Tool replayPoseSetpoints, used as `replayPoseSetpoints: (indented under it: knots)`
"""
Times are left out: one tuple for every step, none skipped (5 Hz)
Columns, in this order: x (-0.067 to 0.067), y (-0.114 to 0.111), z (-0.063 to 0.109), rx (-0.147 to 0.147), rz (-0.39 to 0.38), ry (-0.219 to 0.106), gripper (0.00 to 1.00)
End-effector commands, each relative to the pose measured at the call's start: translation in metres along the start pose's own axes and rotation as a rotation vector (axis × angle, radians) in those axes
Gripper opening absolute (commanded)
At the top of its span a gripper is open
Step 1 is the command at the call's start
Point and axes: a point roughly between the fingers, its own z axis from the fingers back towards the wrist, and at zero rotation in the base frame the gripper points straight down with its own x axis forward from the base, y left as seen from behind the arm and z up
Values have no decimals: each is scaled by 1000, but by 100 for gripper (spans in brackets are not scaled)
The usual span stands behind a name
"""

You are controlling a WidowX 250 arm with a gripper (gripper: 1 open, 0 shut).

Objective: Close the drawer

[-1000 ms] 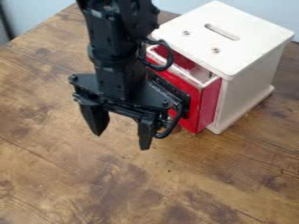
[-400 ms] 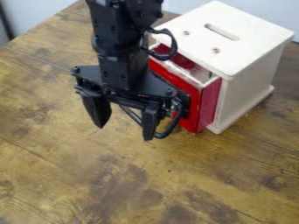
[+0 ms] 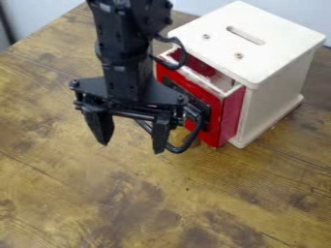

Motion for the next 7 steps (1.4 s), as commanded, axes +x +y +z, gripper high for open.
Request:
replayPoseSetpoints:
  knots:
    - [3, 8, 16, -19, -40, -38, 100]
    - [-1, 11, 21, -40, -87, -51, 100]
    - [-5, 17, 29, -42, -114, -62, 100]
    - [-9, 21, 46, -36, -161, -50, 100]
    - [-2, 7, 57, -62, -269, -73, 100]
    - [7, -8, 60, -61, -381, -57, 100]
    - [-1, -13, 63, -71, -473, -61, 100]
